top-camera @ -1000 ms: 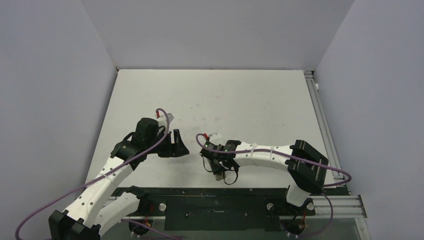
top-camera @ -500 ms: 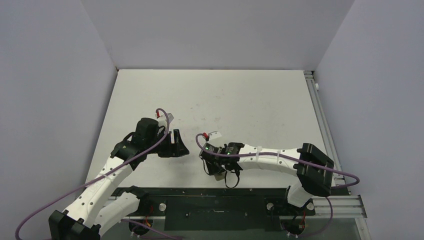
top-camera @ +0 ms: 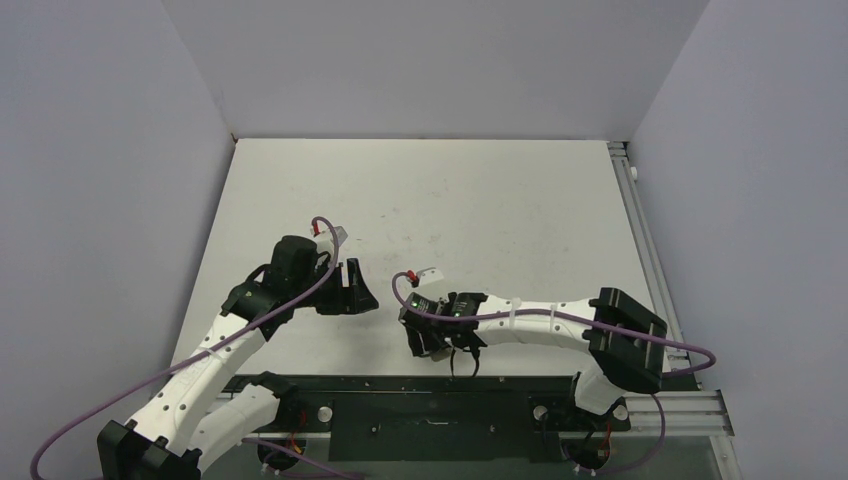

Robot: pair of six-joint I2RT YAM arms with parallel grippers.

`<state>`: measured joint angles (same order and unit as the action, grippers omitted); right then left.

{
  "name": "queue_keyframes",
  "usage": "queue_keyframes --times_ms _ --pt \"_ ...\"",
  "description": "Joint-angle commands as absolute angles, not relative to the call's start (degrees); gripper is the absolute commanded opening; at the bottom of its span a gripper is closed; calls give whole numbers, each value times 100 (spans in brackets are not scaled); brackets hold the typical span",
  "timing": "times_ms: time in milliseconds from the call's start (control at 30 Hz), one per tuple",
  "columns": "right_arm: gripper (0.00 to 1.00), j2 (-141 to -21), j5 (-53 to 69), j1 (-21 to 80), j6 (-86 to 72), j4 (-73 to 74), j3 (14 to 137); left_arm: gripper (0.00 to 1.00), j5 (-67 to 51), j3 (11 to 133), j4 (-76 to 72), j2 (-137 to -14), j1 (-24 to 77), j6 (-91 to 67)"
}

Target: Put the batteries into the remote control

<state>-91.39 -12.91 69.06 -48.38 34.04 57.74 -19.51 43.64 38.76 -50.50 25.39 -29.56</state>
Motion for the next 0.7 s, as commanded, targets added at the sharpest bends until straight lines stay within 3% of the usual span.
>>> queue_keyframes --times_ms 0,433,667 --pt "66 -9169 -1477 6922 -4939 3194 5651 63 -1989 4377 3639 -4992 2505 -2953" --pt "66 -9483 -1473 6920 -4966 3226 5552 63 -1970 4377 3652 -5018 2505 -2949" --pt "60 -9644 -1383 6926 -4958 3167 5473 63 -1946 4376 3661 -5035 2505 -2957"
